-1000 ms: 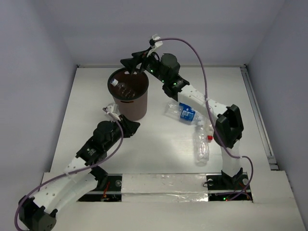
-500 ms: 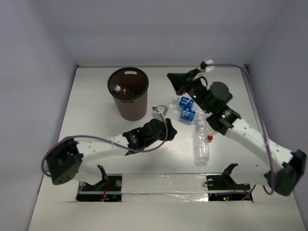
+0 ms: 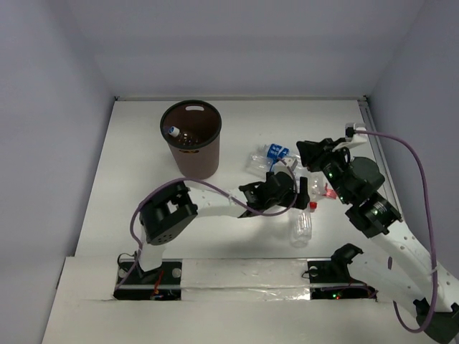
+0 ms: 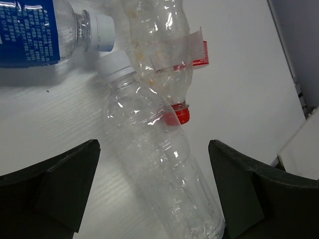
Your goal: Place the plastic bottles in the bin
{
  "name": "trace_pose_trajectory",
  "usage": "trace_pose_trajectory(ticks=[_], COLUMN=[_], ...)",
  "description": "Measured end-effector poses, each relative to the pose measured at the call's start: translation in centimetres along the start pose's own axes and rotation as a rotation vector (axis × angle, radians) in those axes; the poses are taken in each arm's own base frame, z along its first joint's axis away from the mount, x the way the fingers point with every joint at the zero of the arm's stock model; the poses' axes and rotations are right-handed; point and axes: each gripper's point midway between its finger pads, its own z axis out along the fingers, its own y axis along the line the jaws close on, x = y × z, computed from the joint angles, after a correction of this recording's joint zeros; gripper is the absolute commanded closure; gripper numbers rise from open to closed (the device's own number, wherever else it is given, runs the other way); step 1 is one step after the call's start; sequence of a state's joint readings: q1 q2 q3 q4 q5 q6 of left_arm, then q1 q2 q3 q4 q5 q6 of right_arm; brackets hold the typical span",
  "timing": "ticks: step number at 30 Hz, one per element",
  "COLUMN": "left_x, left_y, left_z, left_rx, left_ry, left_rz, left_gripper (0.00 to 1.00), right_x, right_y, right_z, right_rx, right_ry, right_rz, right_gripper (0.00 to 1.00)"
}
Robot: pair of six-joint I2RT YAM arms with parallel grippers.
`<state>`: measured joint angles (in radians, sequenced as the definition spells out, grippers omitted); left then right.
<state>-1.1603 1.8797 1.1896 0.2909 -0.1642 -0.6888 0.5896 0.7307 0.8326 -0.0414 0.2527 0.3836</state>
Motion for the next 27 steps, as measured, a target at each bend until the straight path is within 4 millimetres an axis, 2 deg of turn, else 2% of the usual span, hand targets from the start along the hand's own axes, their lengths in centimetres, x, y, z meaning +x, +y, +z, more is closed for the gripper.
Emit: trace_pose_trajectory(ticks=[1,3,6,10,13,14,16,17,18,22,24,27], left_x=[0.3,1.0,2.0,2.9,3.5,3.5,3.6,3.7,3.8,4.8,4.8,2.5], left_y=[-0.1,0.2,0.9,1.8,2.4,2.4,2.5,2.6,3.0,5.1,5.8,5.3], left_z=[0.6,1.7,3.0,4.2,4.5,4.5,4.3,4.1,3.5,-0.2,-2.6,-6.1], left_rx=[-0.003,-0.020,-0.053,-0.093,-0.114,-0.115,-0.112,-0.106,-0.106,-0.134,-0.144,-0.119], left_ry=[0.009,0.029,0.056,0.078,0.090,0.088,0.082,0.076,0.075,0.092,0.089,0.027], left_rz=[0.002,0.008,0.019,0.032,0.038,0.037,0.031,0.026,0.022,0.025,0.028,0.017], left_gripper=[0.11,0.11,0.12,0.23,0.34,0.44,0.54,0.61,0.63,0.63,0.64,0.64], right_x=[0.4,0.9,1.1,1.1,1.5,1.6,1.7,1.7,1.7,2.5,3.9,6.3], right_y=[-0.3,-0.9,-1.2,-1.4,-1.5,-1.5,-1.6,-1.5,-1.5,-1.9,-2.7,-4.0], right_z=[-0.2,-0.5,-0.9,-1.3,-1.4,-1.4,-1.4,-1.4,-1.4,-1.0,-0.7,-0.2], right_rx=[0.010,0.028,0.035,0.034,0.036,0.037,0.038,0.037,0.037,0.051,0.074,0.108], right_ry=[0.011,0.028,0.040,0.038,0.048,0.051,0.055,0.056,0.057,0.077,0.108,0.167], right_rz=[-0.005,-0.012,-0.018,-0.017,-0.019,-0.020,-0.020,-0.018,-0.017,-0.013,-0.016,-0.007], right_gripper=[0.54,0.51,0.51,0.51,0.50,0.50,0.45,0.43,0.41,0.24,0.22,0.22])
